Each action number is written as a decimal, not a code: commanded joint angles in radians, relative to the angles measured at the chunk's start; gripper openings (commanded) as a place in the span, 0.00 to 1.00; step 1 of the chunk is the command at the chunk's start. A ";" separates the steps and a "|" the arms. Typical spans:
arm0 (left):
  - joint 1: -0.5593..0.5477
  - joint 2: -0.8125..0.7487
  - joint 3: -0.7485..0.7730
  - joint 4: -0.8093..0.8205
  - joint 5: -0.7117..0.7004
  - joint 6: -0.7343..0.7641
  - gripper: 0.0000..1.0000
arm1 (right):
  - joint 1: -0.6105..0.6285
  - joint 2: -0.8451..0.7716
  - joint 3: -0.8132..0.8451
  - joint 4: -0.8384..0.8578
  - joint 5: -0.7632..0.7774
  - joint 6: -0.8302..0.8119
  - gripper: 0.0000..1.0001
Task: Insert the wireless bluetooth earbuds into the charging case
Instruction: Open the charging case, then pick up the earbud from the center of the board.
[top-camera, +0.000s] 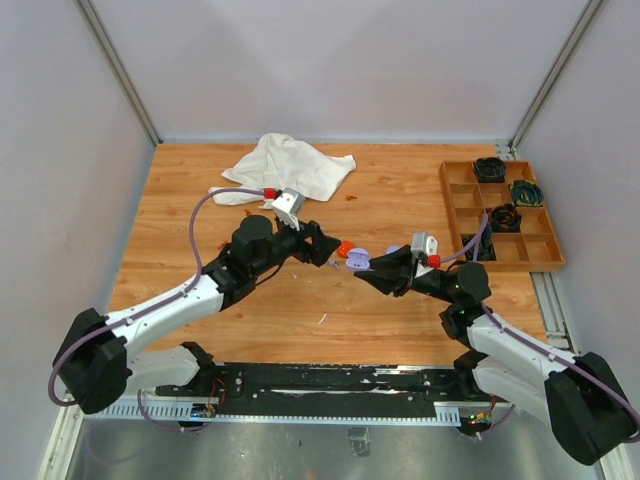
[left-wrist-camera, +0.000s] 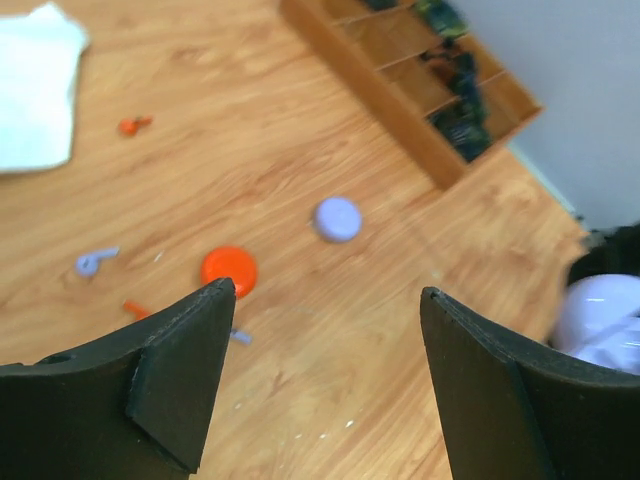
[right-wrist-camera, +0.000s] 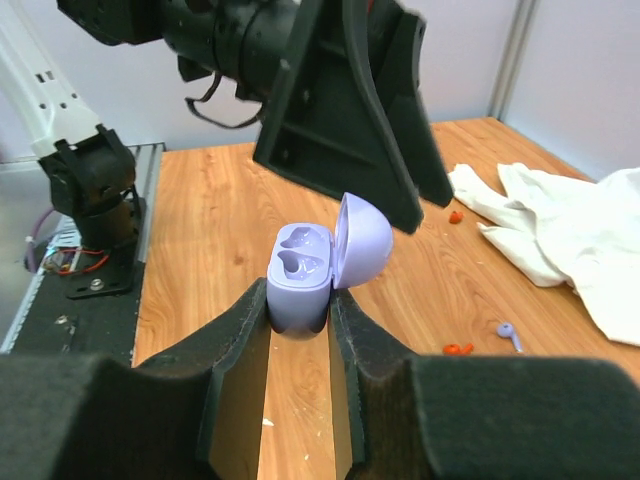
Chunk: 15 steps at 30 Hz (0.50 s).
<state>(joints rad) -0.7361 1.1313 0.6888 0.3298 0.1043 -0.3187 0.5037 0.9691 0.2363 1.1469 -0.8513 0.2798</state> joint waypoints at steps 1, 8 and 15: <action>0.009 0.079 0.031 -0.096 -0.168 -0.067 0.79 | -0.013 -0.064 -0.016 -0.132 0.091 -0.121 0.01; 0.009 0.257 0.114 -0.189 -0.213 -0.206 0.64 | -0.013 -0.128 -0.035 -0.222 0.166 -0.173 0.01; -0.015 0.405 0.192 -0.258 -0.256 -0.250 0.59 | -0.016 -0.138 -0.043 -0.233 0.185 -0.180 0.01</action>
<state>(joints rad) -0.7361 1.4845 0.8318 0.1188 -0.0921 -0.5278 0.5026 0.8448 0.2085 0.9142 -0.6956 0.1280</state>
